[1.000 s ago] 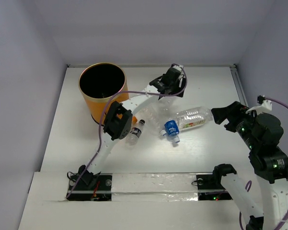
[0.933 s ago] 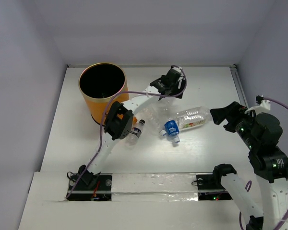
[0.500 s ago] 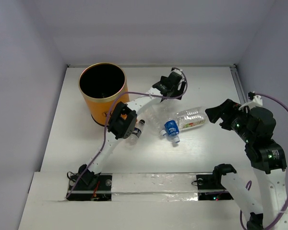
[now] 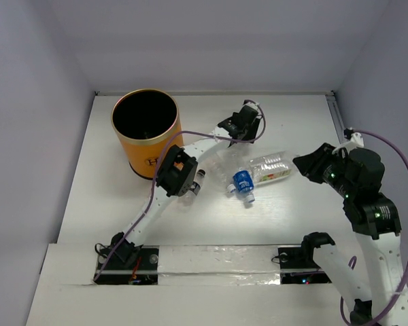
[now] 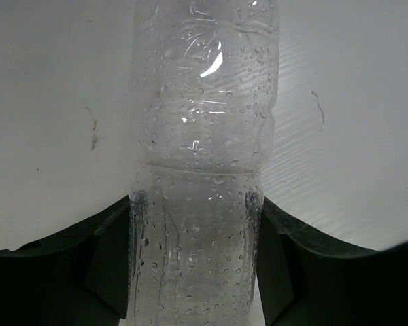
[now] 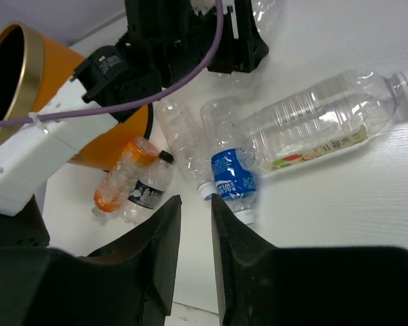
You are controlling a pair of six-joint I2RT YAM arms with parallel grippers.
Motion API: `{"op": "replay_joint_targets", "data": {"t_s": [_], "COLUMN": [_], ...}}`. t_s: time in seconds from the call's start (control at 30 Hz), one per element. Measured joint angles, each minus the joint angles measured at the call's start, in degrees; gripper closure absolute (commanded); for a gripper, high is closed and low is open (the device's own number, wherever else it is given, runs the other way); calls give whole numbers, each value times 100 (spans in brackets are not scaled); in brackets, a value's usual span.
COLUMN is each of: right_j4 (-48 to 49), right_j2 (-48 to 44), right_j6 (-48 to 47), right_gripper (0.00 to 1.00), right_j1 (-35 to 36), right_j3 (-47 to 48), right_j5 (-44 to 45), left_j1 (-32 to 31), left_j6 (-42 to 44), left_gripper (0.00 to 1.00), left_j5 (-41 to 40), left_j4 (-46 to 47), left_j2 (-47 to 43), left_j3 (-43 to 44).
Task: Put the plastic bottles in the bin
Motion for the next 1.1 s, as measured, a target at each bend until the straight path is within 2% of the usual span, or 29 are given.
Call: {"op": "replay_joint_targets", "data": {"t_s": [0.17,0.23,0.3,0.4,0.6,0.8,0.9,1.0,1.03,1.1], "right_j4": [166,330,452,754,1567,2096,2135,2133,2129,2096], "right_j2": [302,520,664,942,1668,3169,4083,4878,5095,5497], "right_j6": [7,11,24,70,221,131,-74,-326,-407,-560], "right_gripper": [75,82,84,84,84,81,78,58,42,31], "right_j1": [0,0,7,146,1078,1657,1805,1884,1912,1958], "right_j3": [-358,-481,-557,-710,-796,-339,254,942,1139,1519], "right_j5": [-271,-424,-525,-664,-640,-435,-317,-212,-186,-127], "left_j1": [52,83,129,236,560,1478,2144,2658,2771,2916], "left_j6": [-42,-66,-105,-199,-411,-774,-1001,-1180,-1215,-1241], "left_gripper": [54,56,56,56,56,56,56,56,56,56], "left_j5": [170,271,356,505,595,601,673,737,750,756], "left_j4": [98,103,120,162,575,1069,1132,992,914,802], "left_j2": [-184,-450,-844,-1700,-3982,-6124,-6697,-6946,-6988,-7071], "left_j3": [-103,-225,-341,-527,-1145,-2345,-3088,-3799,-4035,-4529]}}
